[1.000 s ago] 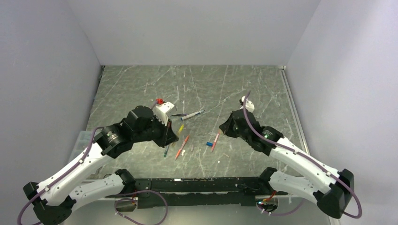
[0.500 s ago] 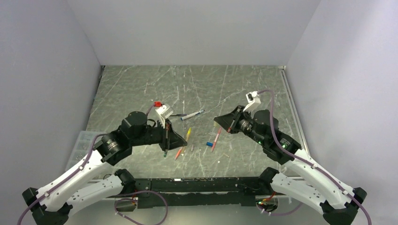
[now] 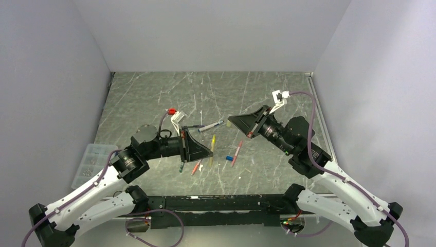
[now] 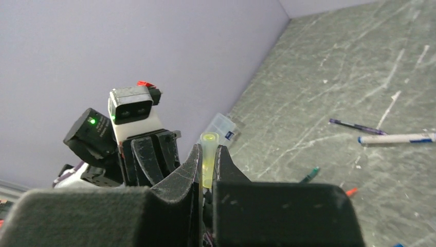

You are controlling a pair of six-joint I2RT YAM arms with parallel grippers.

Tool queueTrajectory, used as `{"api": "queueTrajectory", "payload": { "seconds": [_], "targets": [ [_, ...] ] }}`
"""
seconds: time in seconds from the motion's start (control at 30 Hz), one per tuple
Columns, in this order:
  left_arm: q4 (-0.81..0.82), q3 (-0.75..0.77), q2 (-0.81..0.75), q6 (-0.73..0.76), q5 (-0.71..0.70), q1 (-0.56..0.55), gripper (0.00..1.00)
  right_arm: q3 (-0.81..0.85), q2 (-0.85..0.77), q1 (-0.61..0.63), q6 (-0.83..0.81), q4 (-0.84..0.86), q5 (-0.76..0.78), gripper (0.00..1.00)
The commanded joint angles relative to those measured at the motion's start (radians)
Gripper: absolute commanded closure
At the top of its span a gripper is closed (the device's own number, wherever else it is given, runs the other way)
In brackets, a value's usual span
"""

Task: Insert the pens into the pen caps
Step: Insert the pen cap onto the pen.

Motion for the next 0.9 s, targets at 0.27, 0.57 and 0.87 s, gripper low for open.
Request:
{"api": "queueTrajectory", "payload": {
  "seconds": [0.27,0.57,0.87],
  "targets": [
    [0.27,-0.038,0.04,-0.114,0.081,-0.002,1.0,0.114,0.097,0.079,-0.041,0.106,-0.001,1.0],
    [0.229,-0.025,0.014,-0.091,0.07,-0.002,1.0,0.15,0.143,0.149,-0.081,0.072,0.03,1.0],
    [0.21,-0.012,-0.001,-0.089,0.077,-0.003,1.0,0.16,0.144,0.172,-0.097,0.056,0.087,1.0]
  ]
}}
